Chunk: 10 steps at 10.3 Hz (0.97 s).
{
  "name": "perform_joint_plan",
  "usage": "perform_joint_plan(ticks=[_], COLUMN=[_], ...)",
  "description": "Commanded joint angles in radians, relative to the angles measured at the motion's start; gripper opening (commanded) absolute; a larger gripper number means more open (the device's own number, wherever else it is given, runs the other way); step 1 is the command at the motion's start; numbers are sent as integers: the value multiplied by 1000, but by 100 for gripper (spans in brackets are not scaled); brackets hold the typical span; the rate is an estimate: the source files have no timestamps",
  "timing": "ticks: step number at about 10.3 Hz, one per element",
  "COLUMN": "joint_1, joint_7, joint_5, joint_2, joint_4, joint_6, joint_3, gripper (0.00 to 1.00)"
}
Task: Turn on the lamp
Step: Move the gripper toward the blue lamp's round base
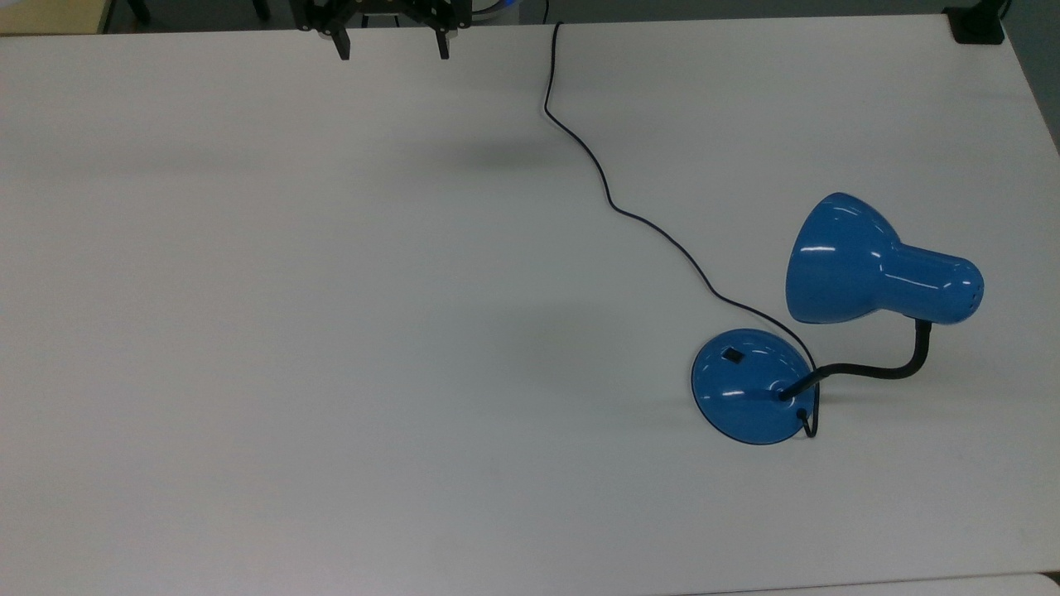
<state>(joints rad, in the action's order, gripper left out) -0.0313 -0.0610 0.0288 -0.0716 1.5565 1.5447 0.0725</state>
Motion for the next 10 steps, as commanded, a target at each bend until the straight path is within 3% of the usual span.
perform_joint_plan(ticks=[1, 4, 7, 8, 10], joint_1=[-18, -21, -71, -106, -168], joint_7=[24, 9, 1, -12, -118], joint_5=[-46, -53, -53, -52, -49], joint_2=[-16, -20, -68, -79, -123], joint_4=[20, 20, -9, -7, -9], joint_6=[49, 66, 81, 116, 179], joint_3=[13, 24, 33, 50, 56], gripper=[100, 100, 100, 88, 42])
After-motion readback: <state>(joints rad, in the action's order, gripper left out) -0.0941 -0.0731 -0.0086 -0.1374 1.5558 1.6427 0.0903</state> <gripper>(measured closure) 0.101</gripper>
